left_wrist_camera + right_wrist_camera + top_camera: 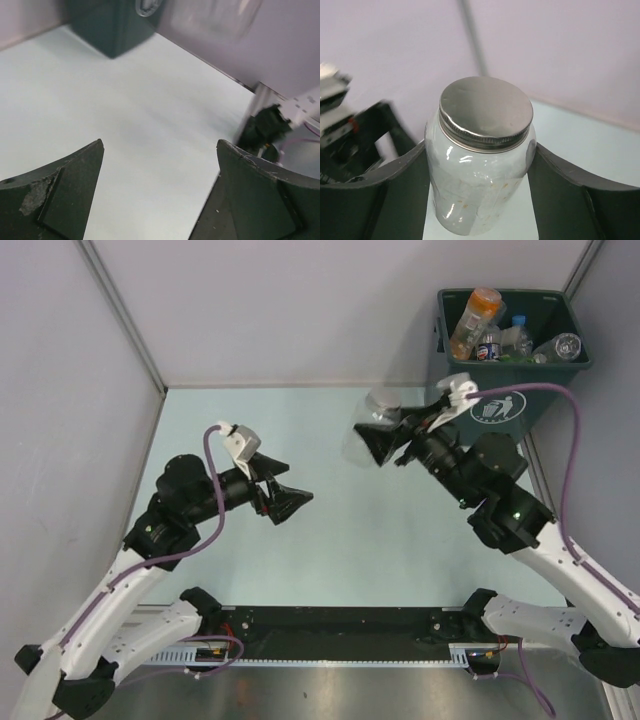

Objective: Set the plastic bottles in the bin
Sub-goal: Pick up the plastic bottle from the corner of the board, then place the plastic bottle in the trash bin.

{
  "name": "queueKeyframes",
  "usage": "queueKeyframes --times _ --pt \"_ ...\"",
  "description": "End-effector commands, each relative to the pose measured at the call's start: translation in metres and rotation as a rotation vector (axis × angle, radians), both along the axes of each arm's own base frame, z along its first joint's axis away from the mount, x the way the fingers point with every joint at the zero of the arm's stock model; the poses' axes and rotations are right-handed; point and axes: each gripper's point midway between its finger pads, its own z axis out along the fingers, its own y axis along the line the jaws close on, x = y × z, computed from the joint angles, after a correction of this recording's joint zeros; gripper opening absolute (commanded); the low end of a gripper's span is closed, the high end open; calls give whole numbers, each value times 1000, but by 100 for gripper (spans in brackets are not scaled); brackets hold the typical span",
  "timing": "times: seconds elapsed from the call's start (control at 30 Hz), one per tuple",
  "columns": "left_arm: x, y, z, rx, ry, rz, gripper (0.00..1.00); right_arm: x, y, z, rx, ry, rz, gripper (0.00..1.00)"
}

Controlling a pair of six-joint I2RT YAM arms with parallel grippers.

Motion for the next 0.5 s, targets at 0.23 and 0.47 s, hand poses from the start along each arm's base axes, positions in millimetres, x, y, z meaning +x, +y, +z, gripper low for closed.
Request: queueKeyframes --times 0.23,0.47 --pt "32 47 -8 42 -50 341 100 89 -203 132 -77 -234 -1000 29" --pt "37 43 -15 48 -27 342 100 179 -301 131 -86 -165 -1169 31"
